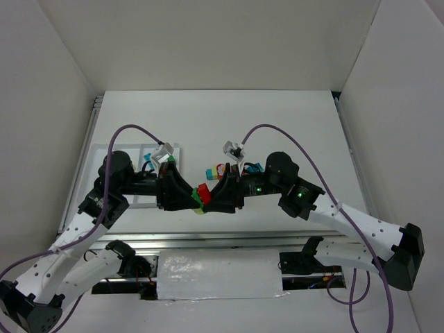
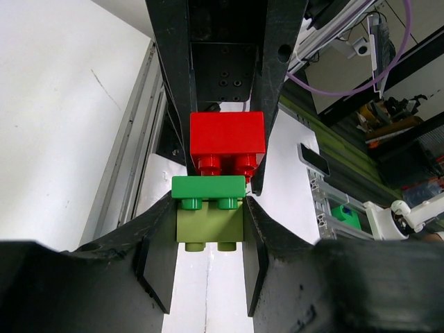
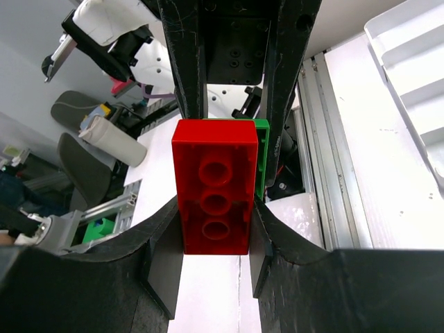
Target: Sort the legos into containers by color
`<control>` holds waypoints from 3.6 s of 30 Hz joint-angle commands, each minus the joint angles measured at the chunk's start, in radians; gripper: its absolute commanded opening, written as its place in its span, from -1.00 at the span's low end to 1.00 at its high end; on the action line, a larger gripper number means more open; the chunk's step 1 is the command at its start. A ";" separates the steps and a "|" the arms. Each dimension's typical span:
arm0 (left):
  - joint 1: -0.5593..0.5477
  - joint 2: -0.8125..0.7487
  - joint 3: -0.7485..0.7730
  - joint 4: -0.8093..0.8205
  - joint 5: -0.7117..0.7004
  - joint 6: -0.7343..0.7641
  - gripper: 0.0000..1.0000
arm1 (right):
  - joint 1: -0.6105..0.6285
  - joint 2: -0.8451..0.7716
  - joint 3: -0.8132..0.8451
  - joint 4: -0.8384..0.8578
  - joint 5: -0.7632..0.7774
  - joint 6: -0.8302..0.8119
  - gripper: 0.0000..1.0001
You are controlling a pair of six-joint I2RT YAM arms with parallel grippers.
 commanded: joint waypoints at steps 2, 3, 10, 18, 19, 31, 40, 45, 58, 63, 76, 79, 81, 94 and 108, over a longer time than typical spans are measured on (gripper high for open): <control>-0.007 -0.025 0.012 0.065 0.033 0.013 -1.00 | 0.006 0.015 0.039 -0.041 -0.004 -0.064 -0.84; -0.005 -0.025 0.012 0.068 0.036 0.012 -1.00 | 0.007 0.015 0.042 -0.049 -0.012 -0.072 -0.84; -0.005 -0.031 0.006 0.096 0.052 -0.003 -1.00 | 0.010 0.004 0.033 -0.112 0.058 -0.113 -0.85; -0.007 -0.037 0.000 0.107 0.059 -0.008 -1.00 | 0.010 0.031 0.053 -0.129 0.111 -0.103 -0.85; -0.007 -0.039 0.001 0.096 0.058 -0.002 -1.00 | 0.009 0.031 0.061 -0.135 0.126 -0.100 -0.84; -0.007 -0.037 0.015 0.039 0.017 0.042 -1.00 | -0.010 -0.005 0.047 -0.176 0.254 -0.087 -0.89; -0.007 0.015 0.083 -0.260 -0.217 0.190 -1.00 | -0.197 0.084 0.027 -0.443 0.690 0.008 -0.95; -0.005 0.041 0.083 -0.243 -0.214 0.184 -1.00 | -0.230 0.417 0.145 -0.672 0.946 0.083 -0.96; -0.005 0.005 0.080 -0.269 -0.200 0.208 -1.00 | -0.243 0.670 0.162 -0.591 0.905 0.114 -0.83; -0.005 0.013 0.080 -0.263 -0.191 0.208 -1.00 | -0.241 0.676 0.153 -0.583 0.870 0.112 0.15; -0.007 -0.037 0.041 -0.121 -0.004 0.155 -1.00 | -0.218 0.092 0.053 -0.505 0.467 0.026 0.52; -0.007 -0.089 0.020 -0.028 0.064 0.113 -1.00 | -0.209 -0.075 -0.088 -0.148 0.124 0.060 0.69; -0.005 -0.126 0.011 0.014 0.082 0.090 -1.00 | -0.174 -0.107 -0.136 0.078 -0.078 0.136 0.94; -0.007 -0.134 -0.016 0.101 0.121 0.021 -1.00 | 0.079 -0.002 0.022 0.098 -0.024 0.000 0.76; -0.007 -0.100 0.000 0.027 0.064 0.070 -1.00 | 0.168 0.012 0.082 0.000 0.193 -0.072 0.37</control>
